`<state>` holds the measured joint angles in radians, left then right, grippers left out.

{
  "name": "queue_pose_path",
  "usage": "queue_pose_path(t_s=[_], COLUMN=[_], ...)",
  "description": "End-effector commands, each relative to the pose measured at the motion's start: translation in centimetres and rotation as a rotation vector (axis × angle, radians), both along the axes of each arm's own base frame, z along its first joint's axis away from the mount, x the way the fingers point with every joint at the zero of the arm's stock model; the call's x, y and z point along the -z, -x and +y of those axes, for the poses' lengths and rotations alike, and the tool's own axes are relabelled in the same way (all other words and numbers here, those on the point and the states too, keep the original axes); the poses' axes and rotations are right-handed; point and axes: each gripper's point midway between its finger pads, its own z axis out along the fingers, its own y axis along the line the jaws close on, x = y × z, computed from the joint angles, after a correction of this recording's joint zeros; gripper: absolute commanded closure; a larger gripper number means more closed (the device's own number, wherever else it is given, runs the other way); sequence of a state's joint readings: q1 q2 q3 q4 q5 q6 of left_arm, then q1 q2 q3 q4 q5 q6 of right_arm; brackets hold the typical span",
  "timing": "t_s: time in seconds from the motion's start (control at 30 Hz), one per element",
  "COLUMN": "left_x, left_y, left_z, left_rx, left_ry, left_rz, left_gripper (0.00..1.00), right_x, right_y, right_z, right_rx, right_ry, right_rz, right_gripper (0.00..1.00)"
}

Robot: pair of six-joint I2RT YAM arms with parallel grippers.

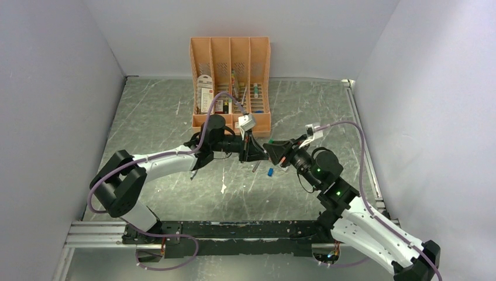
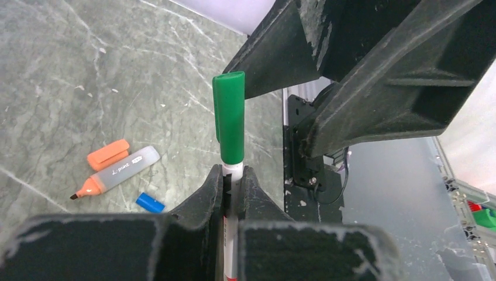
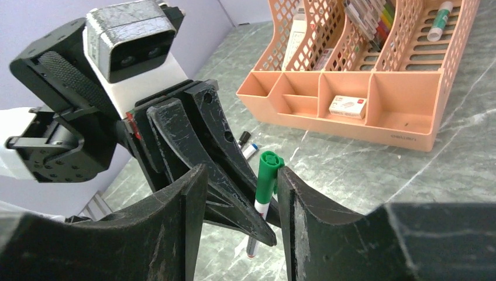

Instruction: Insert the pens into the pen caps

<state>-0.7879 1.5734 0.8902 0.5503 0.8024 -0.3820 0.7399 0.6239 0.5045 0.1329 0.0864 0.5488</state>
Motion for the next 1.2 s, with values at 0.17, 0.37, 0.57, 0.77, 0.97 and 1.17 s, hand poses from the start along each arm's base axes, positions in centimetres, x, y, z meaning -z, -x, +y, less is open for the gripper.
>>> queue_pose_path(t_s=[0.17, 0.37, 0.57, 0.77, 0.97, 1.17], left_x=[-2.3, -3.2, -5.4, -7.7, -9.5, -11.2], left_y=[1.3, 1.3, 0.9, -0.3, -2.2, -3.1], left_z=[0.0, -0.1, 0.0, -0.5, -1.3, -2.7], left_rx=[0.002, -0.018, -0.065, -0.097, -0.142, -0.134], left_ry=[-0.002, 0.001, 0.055, 0.067, 0.060, 0.093], left_rz=[-0.127, -0.149, -0.168, -0.220, -0.275, -0.288], left_gripper=[0.93, 0.93, 0.93, 0.93, 0.93, 0.93], right_x=[-1.8, -1.0, -0.3, 2.6, 4.9, 6.1], right_y=[-0.5, -0.5, 0.2, 1.3, 2.4, 3.0], right_z=[0.6, 0.8, 1.3, 2.3, 2.8, 3.3], right_rx=[-0.002, -0.008, -0.053, -0.116, -0.141, -0.158], right_ry=[-0.024, -0.024, -0.031, -0.068, -0.066, -0.050], right_rz=[-0.035, -0.013, 0.010, 0.091, 0.143, 0.167], right_gripper=[0.61, 1.00, 1.00, 1.00, 1.00, 1.00])
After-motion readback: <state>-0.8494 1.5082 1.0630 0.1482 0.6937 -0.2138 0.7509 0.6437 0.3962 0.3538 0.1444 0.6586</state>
